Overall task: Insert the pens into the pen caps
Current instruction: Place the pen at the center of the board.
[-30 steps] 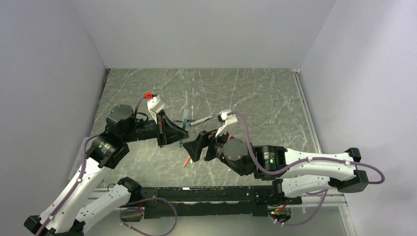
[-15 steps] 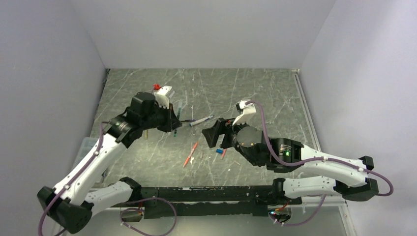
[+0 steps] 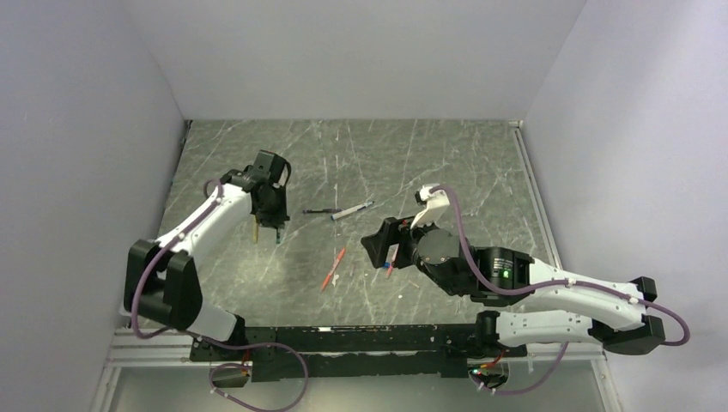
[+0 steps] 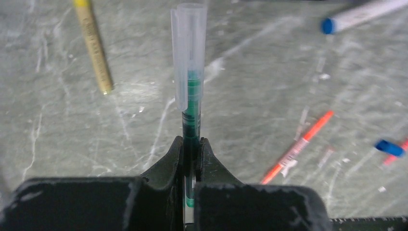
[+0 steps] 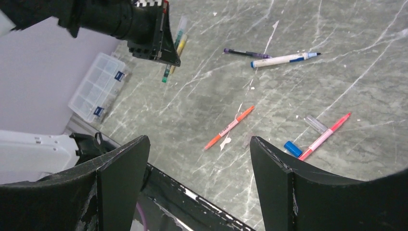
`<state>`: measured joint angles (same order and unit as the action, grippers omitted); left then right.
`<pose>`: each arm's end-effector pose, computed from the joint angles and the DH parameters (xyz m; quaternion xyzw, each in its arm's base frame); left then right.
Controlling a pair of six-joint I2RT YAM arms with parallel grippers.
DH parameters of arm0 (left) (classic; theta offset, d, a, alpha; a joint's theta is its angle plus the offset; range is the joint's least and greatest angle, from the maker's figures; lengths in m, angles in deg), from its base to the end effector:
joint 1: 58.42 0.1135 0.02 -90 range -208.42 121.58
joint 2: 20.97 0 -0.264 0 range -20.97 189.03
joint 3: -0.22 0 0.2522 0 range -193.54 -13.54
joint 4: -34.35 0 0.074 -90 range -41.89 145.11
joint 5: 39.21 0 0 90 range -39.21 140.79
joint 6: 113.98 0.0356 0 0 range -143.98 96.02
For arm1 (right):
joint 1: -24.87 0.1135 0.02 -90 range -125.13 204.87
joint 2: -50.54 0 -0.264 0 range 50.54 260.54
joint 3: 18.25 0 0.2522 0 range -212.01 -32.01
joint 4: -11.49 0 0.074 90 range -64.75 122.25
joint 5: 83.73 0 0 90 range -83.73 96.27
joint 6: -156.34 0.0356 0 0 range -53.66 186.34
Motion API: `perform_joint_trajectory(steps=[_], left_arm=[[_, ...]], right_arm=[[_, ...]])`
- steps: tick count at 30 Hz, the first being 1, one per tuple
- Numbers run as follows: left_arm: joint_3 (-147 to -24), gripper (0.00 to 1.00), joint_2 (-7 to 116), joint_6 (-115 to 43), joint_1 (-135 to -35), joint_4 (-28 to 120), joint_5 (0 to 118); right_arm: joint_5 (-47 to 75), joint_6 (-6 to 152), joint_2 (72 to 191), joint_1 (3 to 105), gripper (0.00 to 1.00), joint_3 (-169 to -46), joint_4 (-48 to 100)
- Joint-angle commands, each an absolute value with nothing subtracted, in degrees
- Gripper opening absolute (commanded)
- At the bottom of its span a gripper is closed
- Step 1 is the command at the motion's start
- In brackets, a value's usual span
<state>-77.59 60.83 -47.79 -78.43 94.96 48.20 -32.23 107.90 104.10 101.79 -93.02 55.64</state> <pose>0.2645 -0.0946 0.2583 -0.0373 0.9746 -0.0616 0.2121 0.0651 0.1821 0.3774 -0.0655 0.8051 0.3076 0.5029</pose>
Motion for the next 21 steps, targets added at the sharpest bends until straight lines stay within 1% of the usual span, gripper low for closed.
perform_joint_trajectory(steps=[1,7,13,14,18,20,21], left_arm=[[-81.1,0.0,65.9,-52.4,-76.9,97.4,41.6],[-83.2,0.0,76.2,-54.5,-76.2,95.9,39.8],[-85.2,0.0,82.8,-55.4,-75.1,95.9,36.7],[-85.6,0.01,83.7,-55.4,-74.9,96.0,36.0],[-86.3,0.12,86.1,-55.2,-74.3,96.3,34.7],[-86.6,0.2,86.6,-54.9,-74.3,96.2,34.4],[-86.7,0.27,86.7,-54.9,-74.3,96.4,34.3]], right_arm=[[-30.0,106.2,101.4,101.7,0.81,-91.5,52.8],[-26.3,105.4,100.2,101.6,0.81,-89.9,51.0],[-25.5,105.9,97.4,101.6,0.81,-87.6,51.5],[-25.5,106.1,96.9,101.6,0.81,-87.1,51.6],[-25.6,106.4,95.6,101.6,0.81,-86.1,51.9],[-25.7,106.4,95.1,101.6,0.81,-85.8,52.0],[-25.7,106.4,95.0,101.6,0.81,-85.8,52.0]])
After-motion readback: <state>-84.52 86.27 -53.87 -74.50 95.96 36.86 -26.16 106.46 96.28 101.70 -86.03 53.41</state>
